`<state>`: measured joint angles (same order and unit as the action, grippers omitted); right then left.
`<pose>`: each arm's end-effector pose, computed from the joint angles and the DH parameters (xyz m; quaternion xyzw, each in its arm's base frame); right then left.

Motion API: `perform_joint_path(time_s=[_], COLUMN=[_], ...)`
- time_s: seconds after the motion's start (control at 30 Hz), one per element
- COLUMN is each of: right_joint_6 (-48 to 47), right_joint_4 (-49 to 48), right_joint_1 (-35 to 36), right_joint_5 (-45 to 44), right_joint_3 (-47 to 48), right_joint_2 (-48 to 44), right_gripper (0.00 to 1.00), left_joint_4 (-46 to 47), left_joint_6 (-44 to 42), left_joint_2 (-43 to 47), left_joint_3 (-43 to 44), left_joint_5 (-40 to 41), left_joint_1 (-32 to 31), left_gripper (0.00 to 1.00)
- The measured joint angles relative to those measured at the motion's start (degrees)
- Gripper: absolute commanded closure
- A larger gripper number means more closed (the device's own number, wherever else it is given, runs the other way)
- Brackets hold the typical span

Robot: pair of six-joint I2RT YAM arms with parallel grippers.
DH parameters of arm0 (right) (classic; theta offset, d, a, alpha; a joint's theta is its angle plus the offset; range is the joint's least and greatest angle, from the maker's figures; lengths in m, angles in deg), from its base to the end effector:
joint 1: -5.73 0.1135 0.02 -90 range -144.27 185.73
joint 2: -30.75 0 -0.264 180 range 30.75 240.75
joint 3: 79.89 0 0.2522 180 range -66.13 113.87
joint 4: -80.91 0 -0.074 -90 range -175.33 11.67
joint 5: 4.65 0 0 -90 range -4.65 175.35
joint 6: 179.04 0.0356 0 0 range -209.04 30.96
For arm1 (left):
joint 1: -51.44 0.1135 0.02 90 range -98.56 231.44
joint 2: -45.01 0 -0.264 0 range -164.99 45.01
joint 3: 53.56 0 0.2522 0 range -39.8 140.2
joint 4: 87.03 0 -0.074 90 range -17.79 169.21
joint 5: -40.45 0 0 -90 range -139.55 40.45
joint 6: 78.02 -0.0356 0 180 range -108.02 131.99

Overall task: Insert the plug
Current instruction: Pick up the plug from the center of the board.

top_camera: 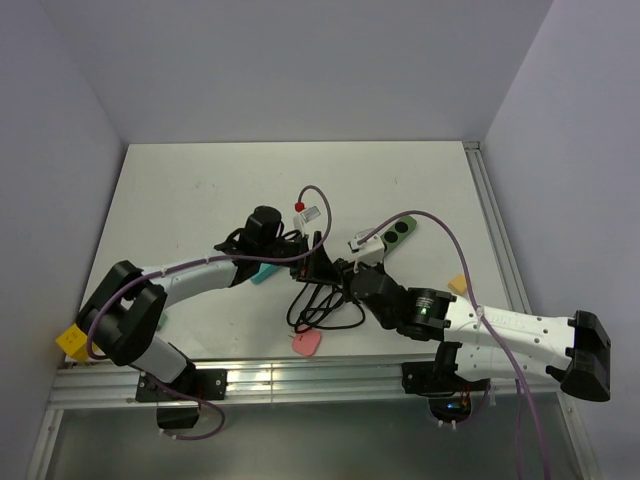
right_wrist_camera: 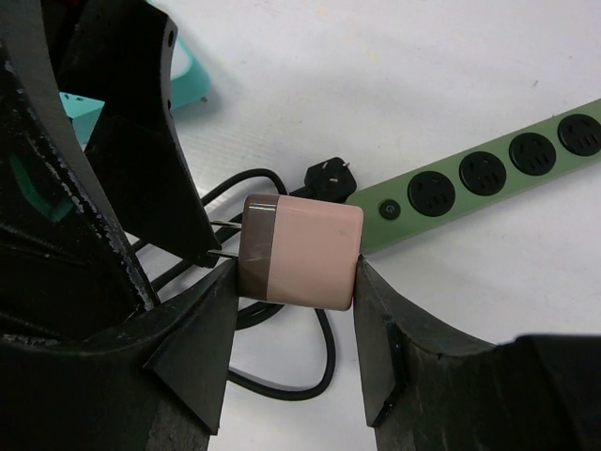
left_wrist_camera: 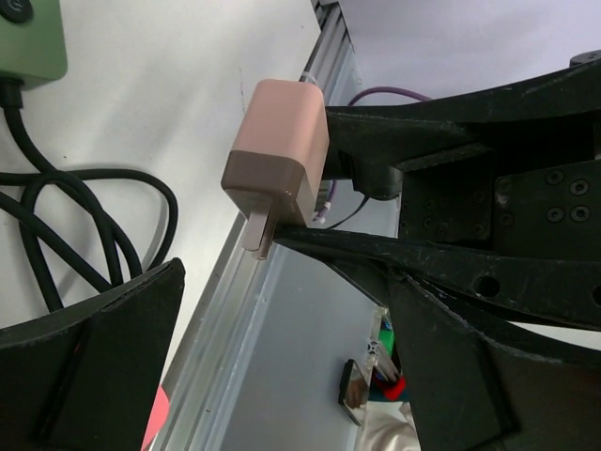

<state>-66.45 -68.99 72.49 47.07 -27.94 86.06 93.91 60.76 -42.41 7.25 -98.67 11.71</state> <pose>0.1018 0.1811 0.2596 -0.1689 0.8294 0.1092 0.5212 0.2299 -0.2261 0.2221 0.1598 0.7850 -0.5899 0.1013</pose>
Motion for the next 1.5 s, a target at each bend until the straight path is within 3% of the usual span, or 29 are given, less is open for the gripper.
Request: perform_joint_path(time_s=[0.3, 0.7, 0.97, 1.1, 1.37, 1.5], right_joint_6=[-0.6, -1.0, -0.6, 0.1, 0.5, 0.7], right_joint_4=[-2.1, -5.8, -5.9, -5.7, -5.2, -5.1], right_joint_1=[0.2, 2.6, 2.9, 2.9, 3.0, 3.0], right_joint_5=[2.6, 12.2, 11.2, 9.2, 6.1, 4.7], right_joint_3=[-0.9, -1.3, -1.3, -1.3, -1.3, -1.3], right_joint_2=[-0.5, 0.0, 0.7, 0.7, 0.3, 0.3], right_gripper=[0.64, 0.64, 0.64, 0.63, 0.63, 0.63], left_joint_4=[2.8, 10.5, 12.1, 12.0, 11.3, 10.2], left_joint_6=[1.1, 5.3, 6.0, 6.0, 6.1, 6.0], left_joint_2=[0.5, 2.0, 2.8, 2.8, 0.5, -0.1], left_joint_3=[-2.3, -4.7, -4.7, -4.7, -4.0, -3.4], left_joint_5=[-2.2, -0.4, -0.1, 0.0, -0.1, -0.1], left_joint_1=[1.1, 5.1, 5.1, 5.0, 3.4, 2.3], left_gripper=[0.1, 0.02, 0.09, 0.22, 0.31, 0.4])
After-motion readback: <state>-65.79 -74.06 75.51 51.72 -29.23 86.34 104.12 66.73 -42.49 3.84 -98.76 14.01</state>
